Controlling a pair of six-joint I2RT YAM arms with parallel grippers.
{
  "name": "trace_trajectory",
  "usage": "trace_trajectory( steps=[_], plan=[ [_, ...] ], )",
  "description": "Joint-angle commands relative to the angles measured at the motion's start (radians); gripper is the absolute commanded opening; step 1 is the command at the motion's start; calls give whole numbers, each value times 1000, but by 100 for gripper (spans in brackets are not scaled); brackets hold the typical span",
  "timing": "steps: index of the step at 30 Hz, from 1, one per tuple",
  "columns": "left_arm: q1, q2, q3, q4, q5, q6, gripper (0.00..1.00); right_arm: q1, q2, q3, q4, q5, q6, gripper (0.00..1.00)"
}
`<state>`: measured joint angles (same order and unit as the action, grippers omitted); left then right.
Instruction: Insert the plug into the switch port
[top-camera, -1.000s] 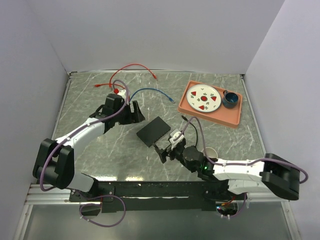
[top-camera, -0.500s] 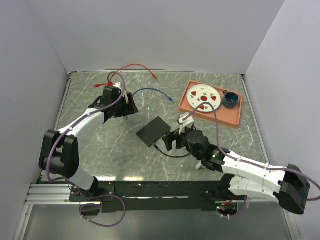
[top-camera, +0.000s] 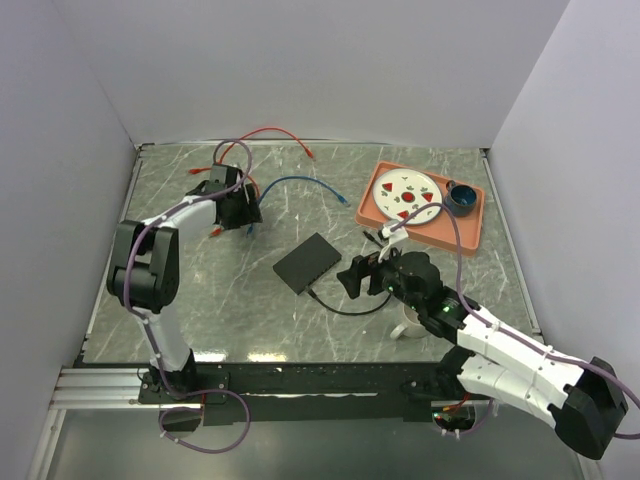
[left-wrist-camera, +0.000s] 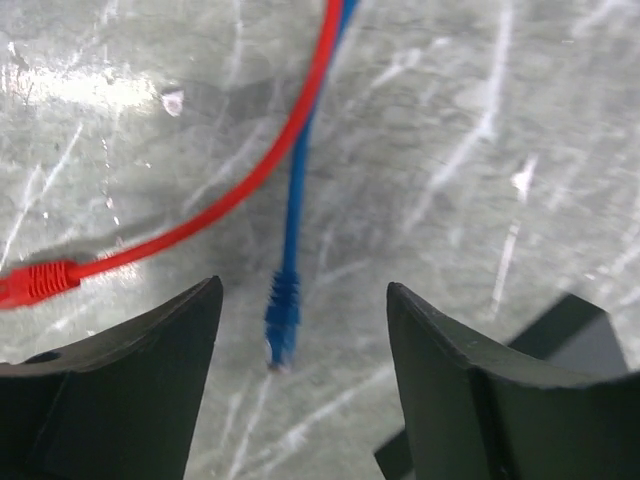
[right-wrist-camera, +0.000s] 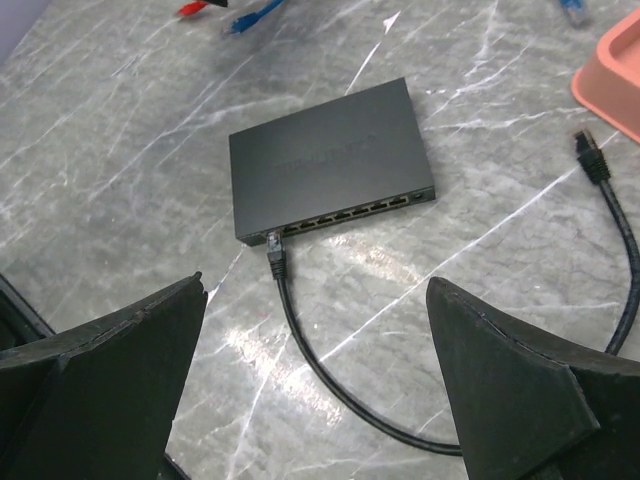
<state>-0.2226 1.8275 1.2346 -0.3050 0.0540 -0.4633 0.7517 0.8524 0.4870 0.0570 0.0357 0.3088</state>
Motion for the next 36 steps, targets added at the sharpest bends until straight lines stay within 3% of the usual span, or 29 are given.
trace_trajectory(
  steps=[1, 6, 9, 14, 15, 18, 30, 36],
  plan=[
    [8, 50, 68, -11, -14, 25, 71, -15, -36, 16, -5, -25, 15, 99],
    [9, 95, 88, -16, 43, 18, 61, -20, -56, 7, -22, -16, 16, 99],
    [9, 101, 75, -10, 79, 14, 42, -29, -65, 1, -26, -7, 19, 99],
    [9, 70, -15, 41, 127, -14, 20, -37, -78, -13, -17, -10, 30, 99],
    [8, 69, -20, 41, 127, -14, 12, -40, -76, -13, -17, -13, 30, 99],
    [9, 62, -12, 24, 127, -5, 1, -41, -73, -8, -23, -17, 30, 99],
    [8, -138, 206, -56, 179, -17, 1, -43, -131, 13, -52, -5, 23, 99],
    [3, -339, 192, 24, 231, -18, 1, -43, -159, 105, -146, -54, -14, 99]
  ],
)
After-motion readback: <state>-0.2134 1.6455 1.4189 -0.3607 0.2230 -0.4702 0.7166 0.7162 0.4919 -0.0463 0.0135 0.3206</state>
